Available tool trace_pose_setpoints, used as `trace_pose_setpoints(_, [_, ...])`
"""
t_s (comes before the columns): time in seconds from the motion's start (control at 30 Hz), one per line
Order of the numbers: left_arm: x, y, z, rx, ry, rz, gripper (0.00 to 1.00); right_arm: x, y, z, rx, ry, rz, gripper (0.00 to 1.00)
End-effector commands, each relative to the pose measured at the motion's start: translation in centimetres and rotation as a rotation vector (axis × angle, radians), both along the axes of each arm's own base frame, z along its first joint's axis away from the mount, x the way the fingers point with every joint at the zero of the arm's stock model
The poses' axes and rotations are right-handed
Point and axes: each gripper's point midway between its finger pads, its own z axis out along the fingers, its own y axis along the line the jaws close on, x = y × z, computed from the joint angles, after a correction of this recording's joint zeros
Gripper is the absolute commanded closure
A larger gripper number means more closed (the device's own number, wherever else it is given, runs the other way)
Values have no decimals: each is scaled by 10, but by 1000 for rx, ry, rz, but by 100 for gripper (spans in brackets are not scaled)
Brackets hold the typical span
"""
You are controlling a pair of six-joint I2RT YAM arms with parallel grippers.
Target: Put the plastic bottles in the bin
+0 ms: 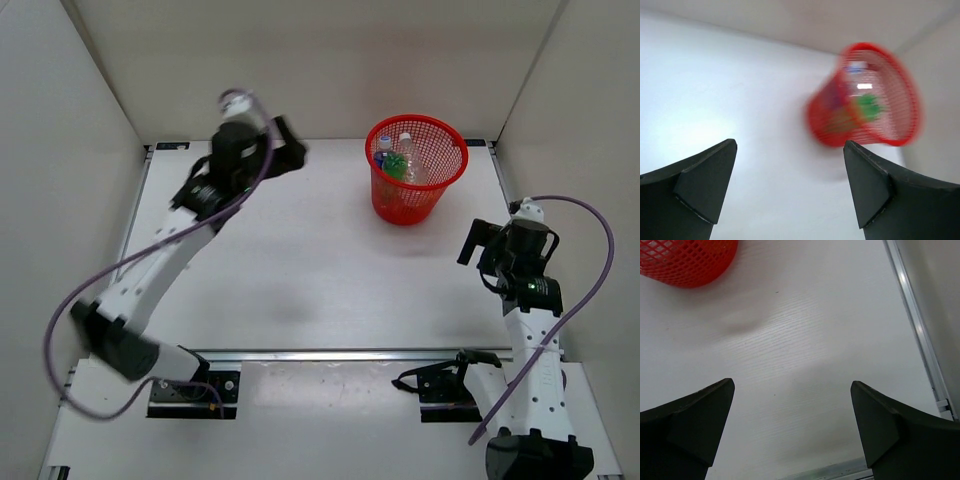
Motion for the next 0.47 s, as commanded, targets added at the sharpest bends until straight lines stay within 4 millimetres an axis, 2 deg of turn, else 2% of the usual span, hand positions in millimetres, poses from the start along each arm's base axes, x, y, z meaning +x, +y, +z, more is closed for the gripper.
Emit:
trace_pose_setpoints(0.0, [-40,125,-103,143,269,248,1,6,13,7,89,-3,39,0])
trace_pose_setpoints(0.03, [-63,147,-106,142,297,295,2,3,15,6,108,19,33,1])
trace_pose_setpoints(0.1, [-104,206,-144,221,387,453,1,4,15,-4,128,82,8,0])
trace_pose_setpoints(0.13, [-116,221,-162,248,423,494,1,5,15,-5,121,95,7,1])
trace_pose_setpoints(0.17, [-129,240,-164,253,422,556,1,5,18,-7,122,92,14,1])
trace_pose_setpoints(0.23, [-139,255,-157,240,391,594,1,8,30,-8,130,82,74,1])
trace_pose_setpoints(0.3, [-144,260,-150,241,366,616,2,10,37,-3,149,62,88,1])
trace_pose_setpoints(0.43, [-141,261,-141,248,328,618,1,9,44,-5,155,87,119,1])
